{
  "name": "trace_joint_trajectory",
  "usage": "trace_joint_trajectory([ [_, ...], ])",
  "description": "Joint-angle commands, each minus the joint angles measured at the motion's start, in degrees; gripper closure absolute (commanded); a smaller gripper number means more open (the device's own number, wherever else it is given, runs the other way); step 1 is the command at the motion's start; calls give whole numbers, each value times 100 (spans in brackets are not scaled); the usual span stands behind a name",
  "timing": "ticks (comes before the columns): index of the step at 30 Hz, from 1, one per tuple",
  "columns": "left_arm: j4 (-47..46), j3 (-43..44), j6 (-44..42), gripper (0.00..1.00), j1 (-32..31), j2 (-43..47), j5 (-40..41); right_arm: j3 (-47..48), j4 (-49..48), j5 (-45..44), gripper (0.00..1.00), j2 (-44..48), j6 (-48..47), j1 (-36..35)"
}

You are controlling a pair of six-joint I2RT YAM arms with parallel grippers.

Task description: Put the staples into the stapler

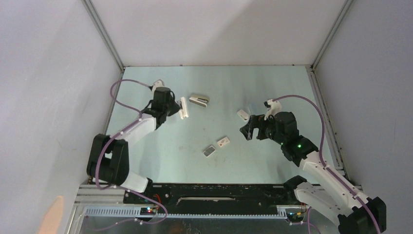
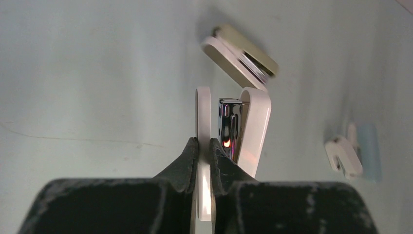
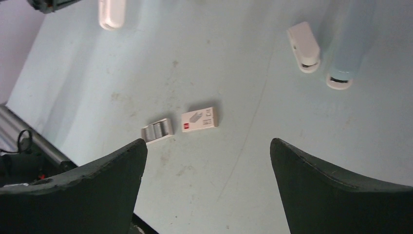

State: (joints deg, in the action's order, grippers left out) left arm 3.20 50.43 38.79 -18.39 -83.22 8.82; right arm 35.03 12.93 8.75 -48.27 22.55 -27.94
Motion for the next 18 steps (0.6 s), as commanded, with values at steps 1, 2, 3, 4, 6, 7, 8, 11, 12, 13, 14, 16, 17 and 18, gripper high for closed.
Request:
trace_joint_trajectory([
  [1,-514,-113,-552,100,-546,583,-130,9,-402,276,1,53,262,-228],
  [2,-518,-144,-648,100,-684,691,-120,5,-575,330,1,6,343,-288],
  [3,-545,-185,-735,100,-824,796,-135,4,-704,363,1,-53,407,-338],
  [4,-581,-244,-814,100,-1000,932,-165,5,-859,391,1,-116,490,-415],
  [6,-666,-369,-896,100,-1251,1144,-155,59,-1079,395,1,-263,615,-583],
  [7,-728,-445,-921,100,-1379,1236,-156,116,-1163,373,1,-356,653,-671],
  [8,-786,-515,-943,100,-1491,1328,-146,183,-1222,334,2,-450,688,-775],
  [11,-981,-734,-1036,100,-1864,1560,-97,380,-1502,219,2,-764,822,-1025],
  [12,-1021,-789,-1091,100,-1979,1635,-28,452,-1584,208,2,-876,900,-1088],
  [13,-1064,-843,-1132,100,-2089,1701,27,499,-1673,209,3,-989,1004,-1124],
  [14,-1107,-902,-1184,100,-2192,1756,60,537,-1764,193,3,-1125,1118,-1169],
  [16,-1140,-974,-1257,100,-2366,1871,174,585,-1954,199,4,-1308,1331,-1214],
  [17,-1178,-1005,-1289,100,-2449,1920,222,611,-2081,194,5,-1382,1429,-1234],
  [18,-1197,-1029,-1329,100,-2518,1970,264,633,-2162,159,6,-1465,1512,-1252],
])
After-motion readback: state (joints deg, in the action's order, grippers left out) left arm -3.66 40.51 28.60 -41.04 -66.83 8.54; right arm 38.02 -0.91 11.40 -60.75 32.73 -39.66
